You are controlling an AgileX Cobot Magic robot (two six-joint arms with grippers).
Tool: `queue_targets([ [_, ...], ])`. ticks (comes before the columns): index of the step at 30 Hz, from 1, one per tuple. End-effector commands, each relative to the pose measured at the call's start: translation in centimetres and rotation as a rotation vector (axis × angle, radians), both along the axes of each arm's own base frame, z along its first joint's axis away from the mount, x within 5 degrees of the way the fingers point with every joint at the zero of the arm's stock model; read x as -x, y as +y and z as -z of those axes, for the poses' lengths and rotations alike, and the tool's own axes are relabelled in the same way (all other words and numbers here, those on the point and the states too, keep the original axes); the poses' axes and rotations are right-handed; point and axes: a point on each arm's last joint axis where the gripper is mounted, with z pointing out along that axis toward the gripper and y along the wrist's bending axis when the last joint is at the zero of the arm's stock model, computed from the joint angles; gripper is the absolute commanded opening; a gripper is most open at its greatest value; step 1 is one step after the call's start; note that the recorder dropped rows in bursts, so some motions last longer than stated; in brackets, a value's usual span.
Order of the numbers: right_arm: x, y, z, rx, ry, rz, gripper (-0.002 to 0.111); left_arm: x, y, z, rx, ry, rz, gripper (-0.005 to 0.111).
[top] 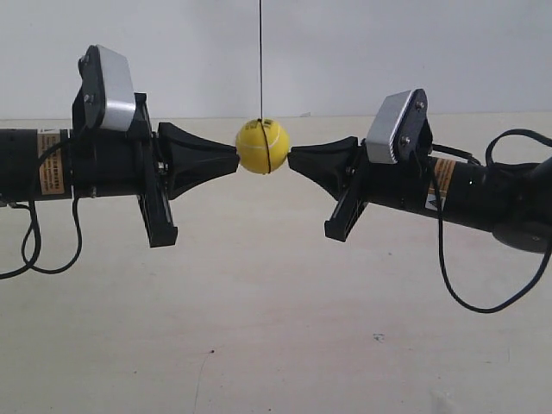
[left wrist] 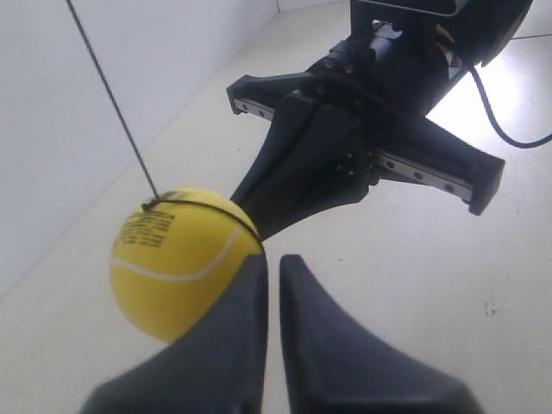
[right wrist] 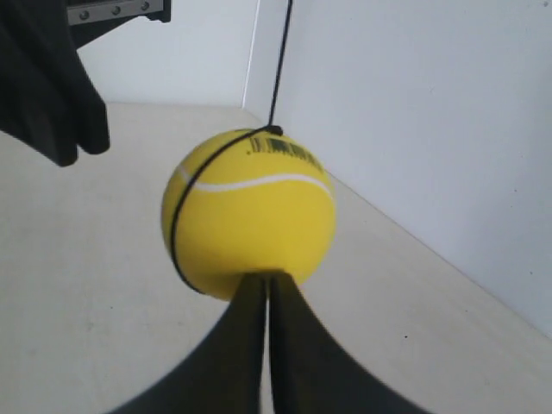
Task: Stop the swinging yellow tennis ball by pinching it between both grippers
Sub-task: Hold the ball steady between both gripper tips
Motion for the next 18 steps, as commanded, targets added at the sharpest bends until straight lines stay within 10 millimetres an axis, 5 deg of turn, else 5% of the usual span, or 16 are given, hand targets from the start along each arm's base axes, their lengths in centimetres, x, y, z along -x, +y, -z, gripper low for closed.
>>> queue_targets([
  [1, -0.1, -0.1, -0.2, -0.01, -0.016, 0.003, 0.0, 0.0, -0.1, -0.1, -0.001, -0.008, 0.006, 0.005],
  [18, 0.0, -0.1, -0.2, -0.014, -0.001, -0.004, 0.0, -1.1, -0.5, 1.8, -0.002, 0.046, 0.015, 0.005],
])
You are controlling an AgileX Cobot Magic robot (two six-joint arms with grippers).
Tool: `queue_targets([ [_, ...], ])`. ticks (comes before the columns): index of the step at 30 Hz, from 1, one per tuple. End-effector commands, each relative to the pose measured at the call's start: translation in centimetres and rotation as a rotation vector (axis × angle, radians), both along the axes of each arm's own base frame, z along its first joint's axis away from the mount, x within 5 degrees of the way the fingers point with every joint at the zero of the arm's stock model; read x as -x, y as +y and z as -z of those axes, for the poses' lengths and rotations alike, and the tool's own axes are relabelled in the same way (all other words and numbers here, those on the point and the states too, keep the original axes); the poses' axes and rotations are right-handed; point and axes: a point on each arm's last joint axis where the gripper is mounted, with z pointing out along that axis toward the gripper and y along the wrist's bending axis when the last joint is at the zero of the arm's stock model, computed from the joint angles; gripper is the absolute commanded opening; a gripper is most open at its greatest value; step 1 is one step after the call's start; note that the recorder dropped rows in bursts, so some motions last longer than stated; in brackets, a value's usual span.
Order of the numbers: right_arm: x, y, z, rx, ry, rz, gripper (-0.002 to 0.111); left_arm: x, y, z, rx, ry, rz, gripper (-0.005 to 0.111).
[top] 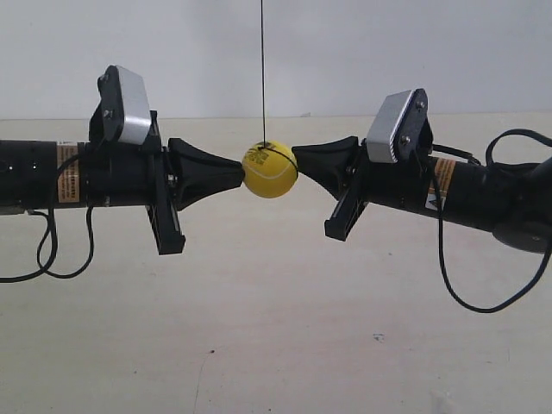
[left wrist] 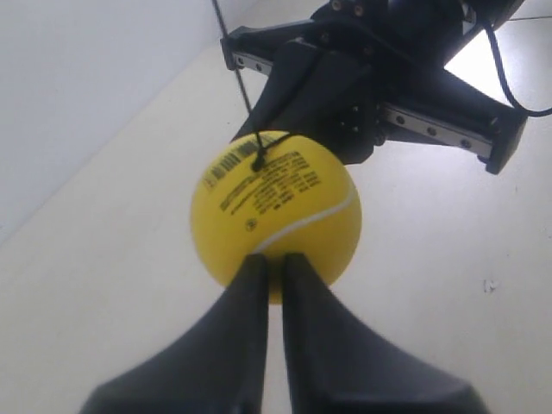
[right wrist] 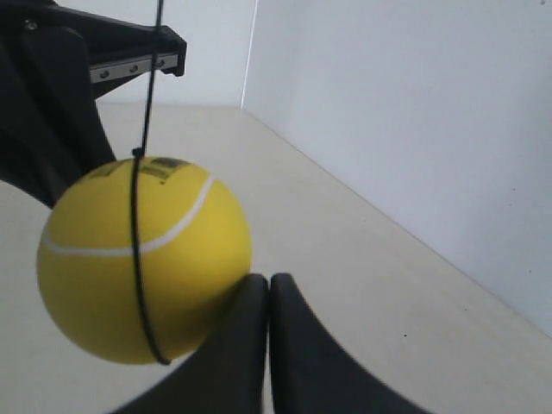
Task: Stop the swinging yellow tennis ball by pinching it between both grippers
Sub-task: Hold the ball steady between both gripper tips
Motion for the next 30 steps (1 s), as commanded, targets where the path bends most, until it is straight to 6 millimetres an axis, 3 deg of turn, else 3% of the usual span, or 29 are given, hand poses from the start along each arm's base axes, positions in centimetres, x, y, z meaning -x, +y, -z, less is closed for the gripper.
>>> queue_targets([
  [1, -0.01, -0.07, -0.13, -0.012, -0.001, -0.004, 0.0, -0.06, -0.22, -0.24, 0.017, -0.003, 0.008, 0.005],
  [30, -0.1, -0.12, -0.18, -0.018, 0.001, 0.007, 0.0, -0.08, -0.2, -0.21, 0.012, -0.006, 0.006, 0.005],
])
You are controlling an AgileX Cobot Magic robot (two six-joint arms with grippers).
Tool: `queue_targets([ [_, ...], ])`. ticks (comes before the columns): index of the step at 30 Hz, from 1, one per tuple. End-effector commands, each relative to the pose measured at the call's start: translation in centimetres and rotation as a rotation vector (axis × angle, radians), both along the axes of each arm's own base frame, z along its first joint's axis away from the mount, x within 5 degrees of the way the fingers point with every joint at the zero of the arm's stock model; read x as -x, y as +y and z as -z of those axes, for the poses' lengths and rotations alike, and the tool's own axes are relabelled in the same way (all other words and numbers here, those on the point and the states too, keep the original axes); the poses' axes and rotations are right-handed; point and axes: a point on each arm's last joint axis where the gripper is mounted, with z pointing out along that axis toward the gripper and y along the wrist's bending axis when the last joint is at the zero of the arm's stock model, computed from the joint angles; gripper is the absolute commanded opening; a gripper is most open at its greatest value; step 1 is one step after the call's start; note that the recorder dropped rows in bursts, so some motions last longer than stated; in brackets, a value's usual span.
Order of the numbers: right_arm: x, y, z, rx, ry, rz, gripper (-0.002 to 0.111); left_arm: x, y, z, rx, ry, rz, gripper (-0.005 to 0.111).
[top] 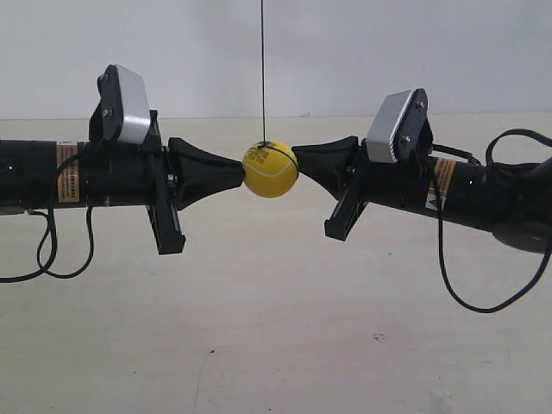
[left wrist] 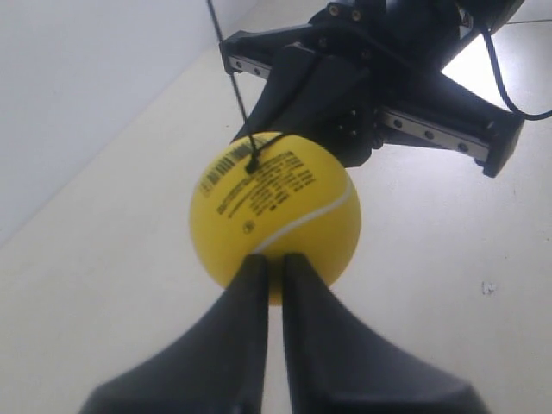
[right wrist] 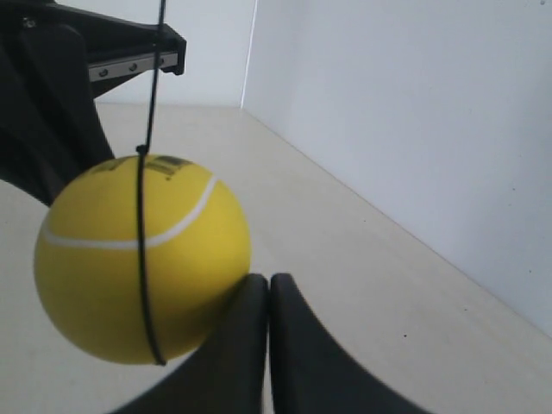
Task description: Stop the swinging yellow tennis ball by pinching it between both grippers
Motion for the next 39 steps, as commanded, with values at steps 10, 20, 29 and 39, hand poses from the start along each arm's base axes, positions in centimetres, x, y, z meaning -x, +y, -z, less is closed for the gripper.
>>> queue_targets([
  [10, -0.2, -0.3, -0.2, -0.022, 0.0, 0.02, 0.0, -0.2, 0.2, -0.6, -0.031, -0.018, -0.036, 0.005],
  [20, -0.6, -0.5, 0.0, -0.005, 0.011, 0.06, 0.0, 0.2, 0.4, -1.8, -0.065, -0.035, -0.047, 0.005],
  [29, -1.4, -2.7, 0.0, -0.021, 0.042, 0.119, 0.0, -0.1, 1.0, -1.9, -0.076, -0.032, -0.077, 0.005],
  [39, -1.5, -3.5, -0.3, -0.043, 0.04, 0.113, 0.0, 0.6, 6.1, -6.2, -0.007, -0.011, -0.21, 0.005],
])
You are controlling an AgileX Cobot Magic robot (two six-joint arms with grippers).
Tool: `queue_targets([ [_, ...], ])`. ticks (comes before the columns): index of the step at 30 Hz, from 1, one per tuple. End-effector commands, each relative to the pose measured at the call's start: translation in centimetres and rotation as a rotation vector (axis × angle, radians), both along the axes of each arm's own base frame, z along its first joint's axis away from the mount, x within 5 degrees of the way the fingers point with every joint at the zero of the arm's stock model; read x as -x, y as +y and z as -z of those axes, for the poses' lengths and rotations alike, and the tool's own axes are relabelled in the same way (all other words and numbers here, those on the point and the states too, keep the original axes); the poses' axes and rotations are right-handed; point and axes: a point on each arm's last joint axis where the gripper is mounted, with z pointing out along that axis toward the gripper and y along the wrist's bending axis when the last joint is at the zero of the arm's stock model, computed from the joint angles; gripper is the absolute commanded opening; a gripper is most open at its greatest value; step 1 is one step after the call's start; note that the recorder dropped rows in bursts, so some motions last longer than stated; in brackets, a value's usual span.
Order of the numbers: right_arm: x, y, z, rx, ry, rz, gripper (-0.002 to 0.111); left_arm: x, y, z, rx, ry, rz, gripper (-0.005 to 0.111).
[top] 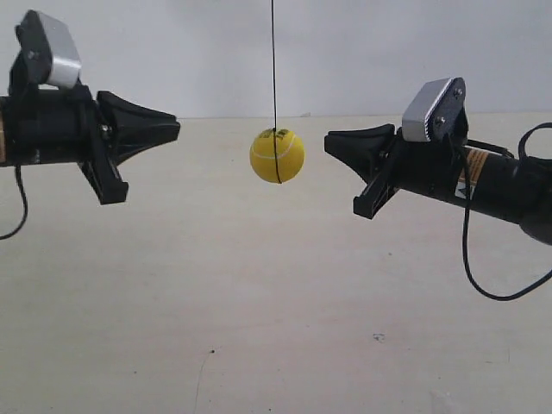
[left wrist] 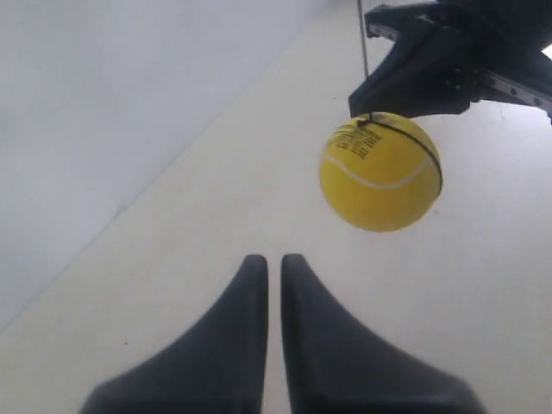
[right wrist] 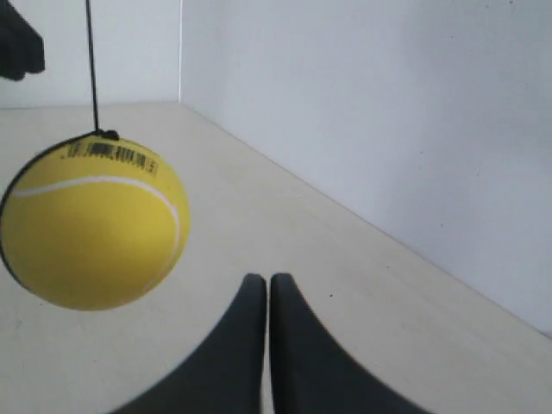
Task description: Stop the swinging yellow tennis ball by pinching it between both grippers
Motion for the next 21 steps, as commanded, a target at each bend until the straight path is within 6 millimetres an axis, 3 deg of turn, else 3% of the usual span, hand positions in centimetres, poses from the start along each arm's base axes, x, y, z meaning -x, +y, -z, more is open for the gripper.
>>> queue_targets([
  [1, 0.1, -0.2, -0.6, -0.015, -0.019, -0.008, 0.0, 1.5, 1.2, -2.3, 0.041, -0.017, -0.014, 0.005],
  [4, 0.3, -0.1, -1.7, -0.019, -0.039, -0.024, 0.0, 2.7, 1.8, -3.0, 0.031, -0.035, -0.074, 0.005],
  [13, -0.2, -0.6, -2.3, 0.006, -0.034, 0.062, 0.0, 4.5, 2.4, -6.7, 0.093, -0.118, -0.191, 0.005],
  [16, 0.3, -1.1, -5.5, 0.059, -0.066, 0.123, 0.0, 5.5, 2.8, -8.2, 0.097, -0.154, -0.241, 0.005],
  [19, 2.1, -2.1, -10.9, 0.099, -0.123, 0.226, 0.0, 7.3, 3.3, -10.7, 0.138, -0.218, -0.313, 0.005],
  [21, 3.3, -2.7, -13.4, 0.113, -0.151, 0.286, 0.0, 8.3, 3.6, -12.0, 0.166, -0.253, -0.357, 0.005],
])
